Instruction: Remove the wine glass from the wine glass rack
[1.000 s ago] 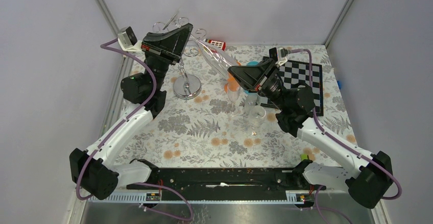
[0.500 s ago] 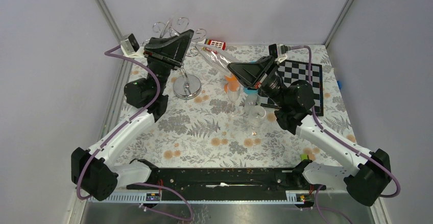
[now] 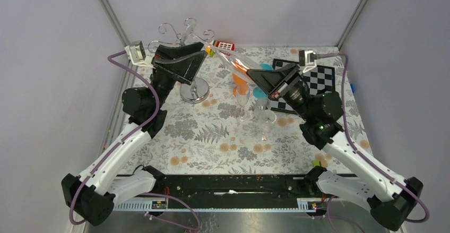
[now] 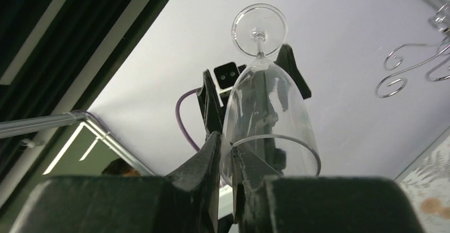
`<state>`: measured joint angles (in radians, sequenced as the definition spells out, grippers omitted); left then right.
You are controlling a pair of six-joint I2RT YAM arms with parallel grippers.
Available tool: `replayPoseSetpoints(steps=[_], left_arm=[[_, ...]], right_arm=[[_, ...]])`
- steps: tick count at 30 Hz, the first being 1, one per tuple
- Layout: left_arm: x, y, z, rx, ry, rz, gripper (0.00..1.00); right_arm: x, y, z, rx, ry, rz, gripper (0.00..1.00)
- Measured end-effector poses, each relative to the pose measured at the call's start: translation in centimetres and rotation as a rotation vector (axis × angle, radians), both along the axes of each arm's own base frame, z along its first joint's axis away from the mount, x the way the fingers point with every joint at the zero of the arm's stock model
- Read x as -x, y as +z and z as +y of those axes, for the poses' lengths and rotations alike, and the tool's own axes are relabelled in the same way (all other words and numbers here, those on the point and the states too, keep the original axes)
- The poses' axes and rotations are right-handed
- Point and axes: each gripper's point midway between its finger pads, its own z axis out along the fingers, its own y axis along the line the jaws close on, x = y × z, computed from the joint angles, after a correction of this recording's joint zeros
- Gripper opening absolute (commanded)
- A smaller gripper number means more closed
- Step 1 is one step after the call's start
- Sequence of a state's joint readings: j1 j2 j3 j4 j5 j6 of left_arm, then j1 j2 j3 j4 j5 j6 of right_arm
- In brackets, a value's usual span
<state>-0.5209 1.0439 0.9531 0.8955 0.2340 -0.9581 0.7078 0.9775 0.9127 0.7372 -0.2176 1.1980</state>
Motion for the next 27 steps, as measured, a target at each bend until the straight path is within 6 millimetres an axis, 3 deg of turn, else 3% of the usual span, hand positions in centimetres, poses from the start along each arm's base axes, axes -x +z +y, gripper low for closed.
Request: replayPoseSetpoints(steps=[4, 10, 14, 23, 27], left_arm=[[0.6, -1.3, 0.0, -0.095, 0.023, 0.039, 0.99], [1.2, -5.0, 0.7, -0.279, 0.093, 0.131, 0.99], [1.1, -8.4, 1.8, -0.443, 0.181, 0.212, 0.99], [0.1, -14.1, 5.8, -0.754, 0.382, 0.435, 0.99], [0.3, -16.7, 7.3, -0.838, 0.428, 0.526, 0.99]], right_arm=[[0.7, 0.3, -1.7, 0.056, -0.094, -0.042, 0.00], [0.8, -0.2, -3.7, 0.271, -0.239, -0.074, 0.00], [1.2, -2.1, -4.4, 0.483, -0.270, -0.077, 0.00], [2.5, -11.9, -4.7, 0.989, -0.113, -0.016, 0.00], [2.8, -16.5, -3.8, 1.174, 0.006, 0.018, 0.00]])
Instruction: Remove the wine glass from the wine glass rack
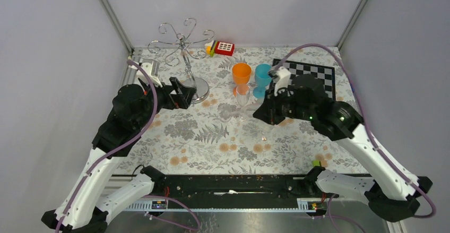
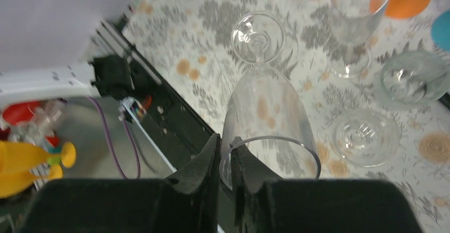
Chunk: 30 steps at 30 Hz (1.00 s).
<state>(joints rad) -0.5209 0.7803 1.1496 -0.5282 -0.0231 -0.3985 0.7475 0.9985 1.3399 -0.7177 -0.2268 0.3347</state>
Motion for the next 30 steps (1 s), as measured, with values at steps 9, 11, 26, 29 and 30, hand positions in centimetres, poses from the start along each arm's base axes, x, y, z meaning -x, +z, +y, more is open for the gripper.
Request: replayPoseSetpoints(steps=[9, 11, 26, 29, 30], left_arm=[[0.8, -2.7, 1.6, -0.075, 0.054, 0.090, 0.99], [0.8, -3.3, 1.8, -0.091, 0.061, 0.110, 0.99], [1.9, -3.6, 6.2, -0.189, 0.226, 0.135, 0.99], [2.7, -1.9, 7.4, -0.177, 0.262, 0.084, 0.99], [3.0, -1.4, 7.8, -0.173, 0.272, 0.069, 0.99]], right_arm=[[0.8, -6.1, 2.4, 0.294, 0.105, 0.090, 0.00], [0.2, -6.9, 2.6, 0.369, 0.093, 0.091, 0.00], [-2.1, -11.5, 4.0, 0.708, 0.088, 0.118, 0.00], [-2.2, -12.0, 4.1, 0.726, 0.097, 0.133, 0.00], [-2.2, -12.2, 4.2, 0.731, 0.099, 0.136, 0.01]])
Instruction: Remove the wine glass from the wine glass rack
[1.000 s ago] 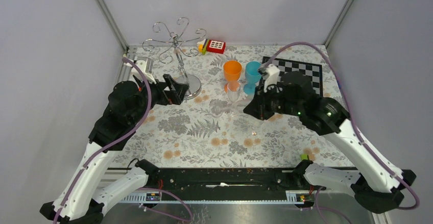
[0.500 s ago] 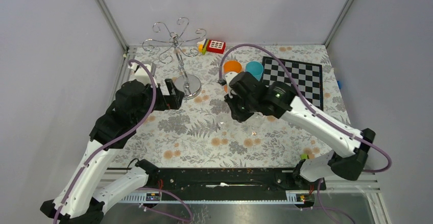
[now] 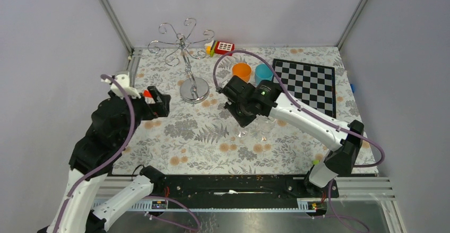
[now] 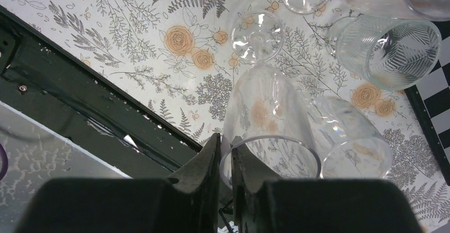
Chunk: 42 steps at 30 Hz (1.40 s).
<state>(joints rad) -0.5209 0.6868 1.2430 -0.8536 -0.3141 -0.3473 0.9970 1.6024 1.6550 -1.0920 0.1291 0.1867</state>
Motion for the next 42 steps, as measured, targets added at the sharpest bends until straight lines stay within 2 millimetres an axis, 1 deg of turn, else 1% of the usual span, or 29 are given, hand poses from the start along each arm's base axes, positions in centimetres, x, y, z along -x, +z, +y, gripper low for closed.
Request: replayPoseSetpoints(steps=[2, 4, 6, 9, 12, 14, 16, 20, 23, 27, 31, 33, 34, 35, 36, 39, 41, 42], left_arm=[[0.5, 1.0, 0.8, 0.004, 0.023, -0.030, 0.99], [0.8, 1.5, 1.4, 0.003, 0.039, -0.048, 0.99], [0.9, 1.6, 1.7, 0.000, 0.054, -0.056, 0.99], [1.0, 1.4, 2.1, -0.013, 0.068, -0.048, 0.99], [1.1, 1.2, 2.3, -0.020, 0.074, -0.040, 0.99], [1.2, 1.3, 2.4, -0.021, 0.077, -0.039, 0.99], [1.3, 1.4, 2.5, -0.020, 0.078, -0.041, 0.99], [1.4, 1.6, 2.5, -0.018, 0.078, -0.044, 0.99], [1.5, 1.6, 2.6, -0.020, 0.078, -0.042, 0.99], [1.6, 1.8, 2.7, -0.018, 0.078, -0.043, 0.99], [1.9, 2.4, 2.8, -0.008, 0.078, -0.060, 0.99], [2.2, 2.8, 3.0, 0.001, 0.078, -0.073, 0.99], [2.4, 3.0, 3.1, 0.005, 0.079, -0.081, 0.99], [2.6, 3.2, 3.3, 0.009, 0.080, -0.088, 0.99], [2.8, 3.4, 3.4, 0.013, 0.080, -0.094, 0.99], [3.4, 4.1, 3.9, 0.026, 0.088, -0.123, 0.99], [3.8, 4.4, 4.4, 0.033, 0.101, -0.140, 0.99], [4.1, 4.6, 4.7, 0.036, 0.110, -0.150, 0.99]], right_arm=[[-0.1, -0.2, 0.3, 0.004, 0.003, 0.009, 0.01], [-0.1, -0.6, 0.7, 0.010, 0.007, 0.021, 0.02], [-0.2, -1.0, 0.8, 0.023, 0.010, 0.031, 0.04], [-0.2, -1.7, 0.8, 0.048, 0.009, 0.046, 0.08], [-0.3, -1.4, 1.0, 0.048, 0.011, 0.044, 0.16], [-0.3, -1.4, 0.9, 0.053, 0.013, 0.047, 0.29], [-0.3, -1.3, 0.9, 0.056, 0.015, 0.048, 0.35], [-0.5, -0.7, 0.9, 0.052, 0.028, 0.028, 0.42], [-0.8, -0.1, 1.0, 0.044, 0.031, 0.006, 0.44], [-1.3, 1.9, 0.9, 0.009, 0.027, -0.049, 0.46], [-1.3, 4.8, -0.1, -0.048, 0.015, -0.120, 0.48], [-1.2, 6.8, -0.9, -0.095, 0.005, -0.173, 0.51], [-1.2, 8.6, -1.6, -0.144, -0.009, -0.227, 0.53], [-1.2, 9.0, -1.8, -0.154, -0.013, -0.239, 0.55], [-1.3, 10.1, -2.3, -0.187, -0.029, -0.284, 0.57], [-1.4, 13.1, -5.3, -0.270, -0.100, -0.432, 0.63], [-1.5, 15.1, -8.1, -0.321, -0.170, -0.550, 0.66], [-1.5, 16.1, -9.8, -0.355, -0.218, -0.621, 0.68]])
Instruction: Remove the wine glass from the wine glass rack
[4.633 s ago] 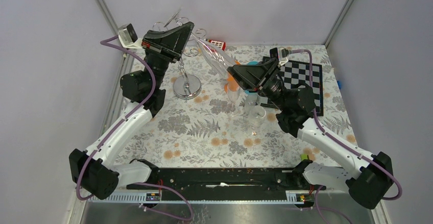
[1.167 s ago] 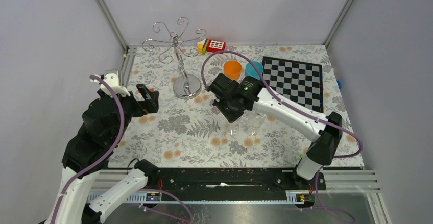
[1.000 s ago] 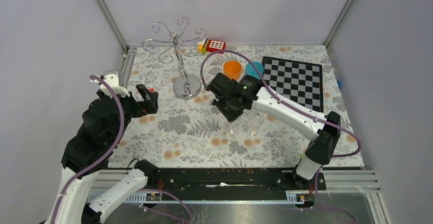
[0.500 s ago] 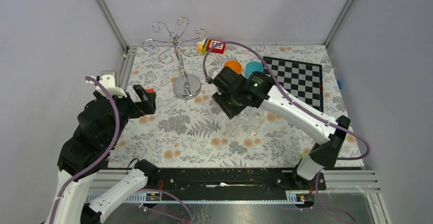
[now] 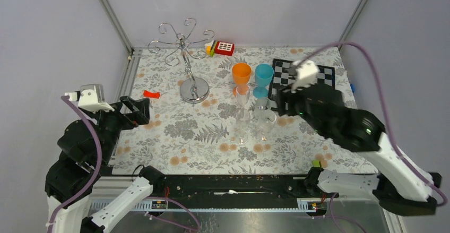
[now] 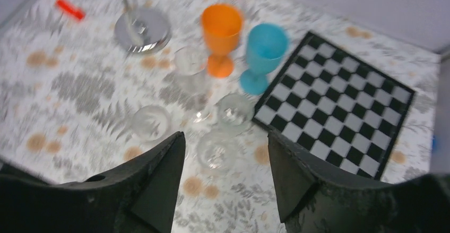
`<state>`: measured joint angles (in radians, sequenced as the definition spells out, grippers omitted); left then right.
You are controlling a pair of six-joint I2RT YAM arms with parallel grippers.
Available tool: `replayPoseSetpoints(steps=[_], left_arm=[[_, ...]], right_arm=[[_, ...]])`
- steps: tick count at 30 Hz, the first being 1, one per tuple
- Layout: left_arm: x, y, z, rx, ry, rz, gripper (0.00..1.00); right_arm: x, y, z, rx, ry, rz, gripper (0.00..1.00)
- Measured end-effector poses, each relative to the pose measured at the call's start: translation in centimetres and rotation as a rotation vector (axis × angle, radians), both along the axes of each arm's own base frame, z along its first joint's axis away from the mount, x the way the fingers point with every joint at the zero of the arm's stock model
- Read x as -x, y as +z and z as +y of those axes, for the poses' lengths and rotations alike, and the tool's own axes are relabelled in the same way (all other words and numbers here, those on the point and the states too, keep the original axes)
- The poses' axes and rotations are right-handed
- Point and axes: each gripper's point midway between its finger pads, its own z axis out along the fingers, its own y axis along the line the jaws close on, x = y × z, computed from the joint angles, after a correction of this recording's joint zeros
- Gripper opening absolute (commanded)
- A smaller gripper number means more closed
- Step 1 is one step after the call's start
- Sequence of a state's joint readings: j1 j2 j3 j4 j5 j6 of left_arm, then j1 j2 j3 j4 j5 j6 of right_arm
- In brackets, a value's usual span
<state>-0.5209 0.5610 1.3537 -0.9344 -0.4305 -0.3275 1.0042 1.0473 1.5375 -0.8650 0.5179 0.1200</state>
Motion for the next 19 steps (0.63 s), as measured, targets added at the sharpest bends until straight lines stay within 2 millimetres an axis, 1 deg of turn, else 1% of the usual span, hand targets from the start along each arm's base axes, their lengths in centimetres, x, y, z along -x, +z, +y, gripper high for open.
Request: replayPoseSetpoints(steps=[1, 4, 7, 10, 12, 14, 19], left_arm=[[0.2, 0.1, 0.3, 0.001, 0.009, -0.009, 0.99], [0.8, 0.6, 1.3, 0.008, 0.043, -0.037, 0.99], [1.3, 1.0, 2.3, 0.017, 0.078, -0.064, 0.99], [1.7, 1.4, 2.9, 0.027, 0.102, -0.087, 0.99], [1.8, 1.6, 3.2, 0.030, 0.113, -0.096, 0.99], [1.8, 1.8, 3.3, 0.033, 0.120, -0.104, 0.99], [1.7, 2.0, 3.3, 0.030, 0.120, -0.112, 0.99]], right_arm=[[0.1, 0.7, -1.4, -0.028, -0.039, -0.046, 0.69], [0.5, 2.8, -6.6, -0.136, -0.182, -0.206, 0.72], [1.4, 4.8, -11.4, -0.252, -0.314, -0.333, 0.74], [2.2, 6.2, -14.9, -0.334, -0.417, -0.413, 0.74], [2.5, 6.7, -16.4, -0.365, -0.471, -0.443, 0.75], [2.6, 6.9, -17.1, -0.370, -0.503, -0.457, 0.75], [2.4, 6.5, -17.5, -0.349, -0.536, -0.462, 0.76]])
